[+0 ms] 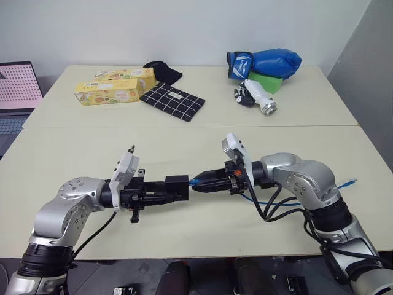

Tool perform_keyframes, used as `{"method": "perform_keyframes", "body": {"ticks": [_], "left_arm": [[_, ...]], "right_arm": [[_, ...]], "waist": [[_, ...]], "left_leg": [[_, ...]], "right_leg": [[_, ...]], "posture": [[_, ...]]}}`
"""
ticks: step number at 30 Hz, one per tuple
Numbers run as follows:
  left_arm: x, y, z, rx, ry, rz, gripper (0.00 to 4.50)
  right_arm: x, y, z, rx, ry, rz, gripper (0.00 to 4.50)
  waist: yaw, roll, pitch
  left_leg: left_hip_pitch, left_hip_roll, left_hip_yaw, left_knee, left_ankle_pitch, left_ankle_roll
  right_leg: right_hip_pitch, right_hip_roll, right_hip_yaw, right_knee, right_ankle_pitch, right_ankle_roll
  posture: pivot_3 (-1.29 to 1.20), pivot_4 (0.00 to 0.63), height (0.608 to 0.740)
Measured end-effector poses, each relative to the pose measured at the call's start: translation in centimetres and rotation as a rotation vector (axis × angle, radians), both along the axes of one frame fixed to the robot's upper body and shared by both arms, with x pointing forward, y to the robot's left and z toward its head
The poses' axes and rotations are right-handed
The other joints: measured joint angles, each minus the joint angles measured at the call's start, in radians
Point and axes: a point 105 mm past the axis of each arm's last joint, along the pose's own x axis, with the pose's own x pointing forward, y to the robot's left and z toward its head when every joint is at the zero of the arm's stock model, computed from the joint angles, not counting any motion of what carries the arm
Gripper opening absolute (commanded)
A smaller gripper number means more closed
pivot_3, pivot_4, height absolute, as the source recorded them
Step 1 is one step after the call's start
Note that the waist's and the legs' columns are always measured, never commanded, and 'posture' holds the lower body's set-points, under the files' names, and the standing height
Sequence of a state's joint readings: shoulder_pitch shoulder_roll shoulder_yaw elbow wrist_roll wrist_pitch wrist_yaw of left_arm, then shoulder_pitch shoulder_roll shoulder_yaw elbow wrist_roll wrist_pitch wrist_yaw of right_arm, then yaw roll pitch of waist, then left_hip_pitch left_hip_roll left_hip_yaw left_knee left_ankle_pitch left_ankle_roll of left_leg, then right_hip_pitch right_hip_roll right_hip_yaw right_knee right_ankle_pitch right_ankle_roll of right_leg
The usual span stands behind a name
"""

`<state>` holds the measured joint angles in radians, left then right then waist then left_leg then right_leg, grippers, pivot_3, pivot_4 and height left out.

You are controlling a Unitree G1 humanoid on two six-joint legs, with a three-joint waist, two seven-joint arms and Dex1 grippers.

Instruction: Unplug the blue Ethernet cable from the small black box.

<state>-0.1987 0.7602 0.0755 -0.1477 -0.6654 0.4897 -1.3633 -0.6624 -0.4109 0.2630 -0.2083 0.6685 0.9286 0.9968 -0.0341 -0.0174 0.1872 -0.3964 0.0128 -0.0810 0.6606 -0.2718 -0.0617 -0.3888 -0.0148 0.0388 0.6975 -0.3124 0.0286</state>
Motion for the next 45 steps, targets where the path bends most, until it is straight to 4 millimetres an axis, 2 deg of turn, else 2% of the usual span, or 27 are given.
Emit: {"method": "perform_keyframes", "body": {"ticks": [4, 14, 45], "left_arm": [[0.0, 0.0, 0.0, -0.001, 0.004, 0.003, 0.78], [0.2, -0.2, -0.1, -0.013, 0.009, 0.018, 0.78], [0.0, -0.2, -0.4, -0.020, 0.018, 0.019, 0.78]], "right_arm": [[-0.1, -0.2, 0.6, 0.030, 0.002, -0.017, 1.36], [0.0, -0.2, -0.4, 0.029, 0.028, -0.058, 1.36], [-0.2, 0.3, -0.9, 0.020, 0.023, -0.059, 1.36]], "waist": [[0.000, 0.000, 0.000], [0.000, 0.000, 0.000], [0.000, 0.000, 0.000]], "left_leg": [[0.000, 0.000, 0.000, 0.000, 0.000, 0.000], [0.000, 0.000, 0.000, 0.000, 0.000, 0.000], [0.000, 0.000, 0.000, 0.000, 0.000, 0.000]], "right_leg": [[0.000, 0.000, 0.000, 0.000, 0.000, 0.000], [0.000, 0.000, 0.000, 0.000, 0.000, 0.000], [0.000, 0.000, 0.000, 0.000, 0.000, 0.000]], "posture": [[0.00, 0.150, 0.740], [0.00, 0.150, 0.740], [0.00, 0.150, 0.740]]}}
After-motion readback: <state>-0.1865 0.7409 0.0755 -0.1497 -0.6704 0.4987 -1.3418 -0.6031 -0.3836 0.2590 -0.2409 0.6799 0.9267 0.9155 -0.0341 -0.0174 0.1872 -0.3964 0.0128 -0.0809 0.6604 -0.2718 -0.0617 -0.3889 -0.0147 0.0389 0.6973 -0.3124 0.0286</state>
